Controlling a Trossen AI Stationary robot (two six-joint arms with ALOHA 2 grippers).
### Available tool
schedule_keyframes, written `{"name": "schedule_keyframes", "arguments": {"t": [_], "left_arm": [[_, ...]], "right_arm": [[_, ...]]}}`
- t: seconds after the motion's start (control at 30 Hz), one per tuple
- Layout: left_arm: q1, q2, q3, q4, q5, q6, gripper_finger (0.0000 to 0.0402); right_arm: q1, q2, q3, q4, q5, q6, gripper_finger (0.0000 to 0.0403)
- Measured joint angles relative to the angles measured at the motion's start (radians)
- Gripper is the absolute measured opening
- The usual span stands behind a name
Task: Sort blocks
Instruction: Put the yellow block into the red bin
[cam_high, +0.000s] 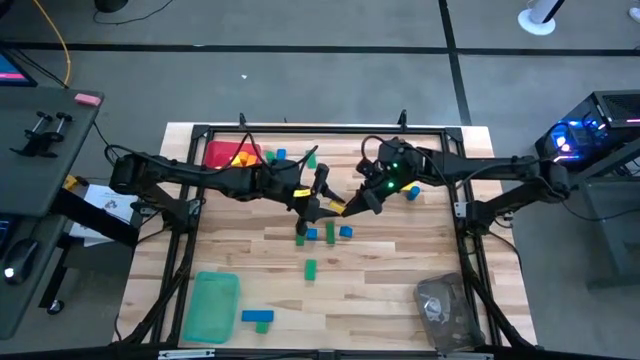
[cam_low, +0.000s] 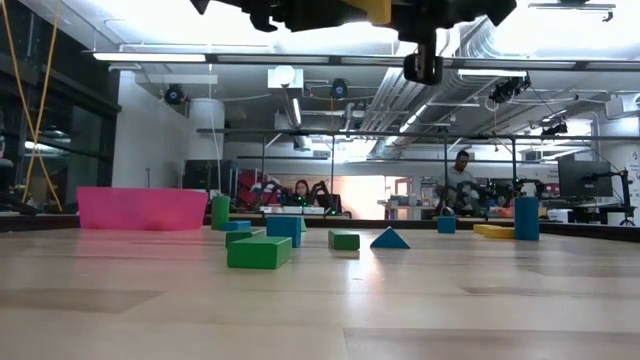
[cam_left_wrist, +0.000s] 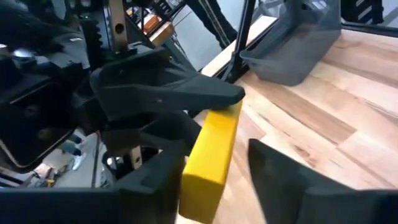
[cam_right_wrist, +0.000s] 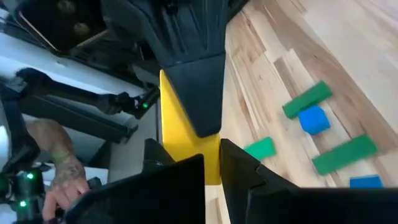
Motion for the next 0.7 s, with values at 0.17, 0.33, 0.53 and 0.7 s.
{"name": "schedule_keyframes", "arguments": {"t": [0.17, 0.33, 0.53, 0.7], "left_arm": [[-0.001, 0.000, 0.000, 0.003, 0.002, -0.014, 0.0027], [0.000, -0.006, 0.000, -0.011, -0.001, -0.033, 0.0029], [0.001, -0.015, 0.000, -0.031, -0.004, -0.045, 0.0027], [0.009, -0.015, 0.001, -0.088, -0.008, -0.104, 0.0027]], "right_arm": [[0.000, 0.006, 0.054, -0.082, -0.001, -0.033, 0.0001], [-0.006, 0.006, 0.056, -0.081, 0.004, -0.010, 0.0001], [-0.029, 0.006, 0.056, -0.073, 0.000, 0.055, 0.0029], [-0.055, 0.007, 0.056, 0.028, 0.003, 0.058, 0.0100]]}}
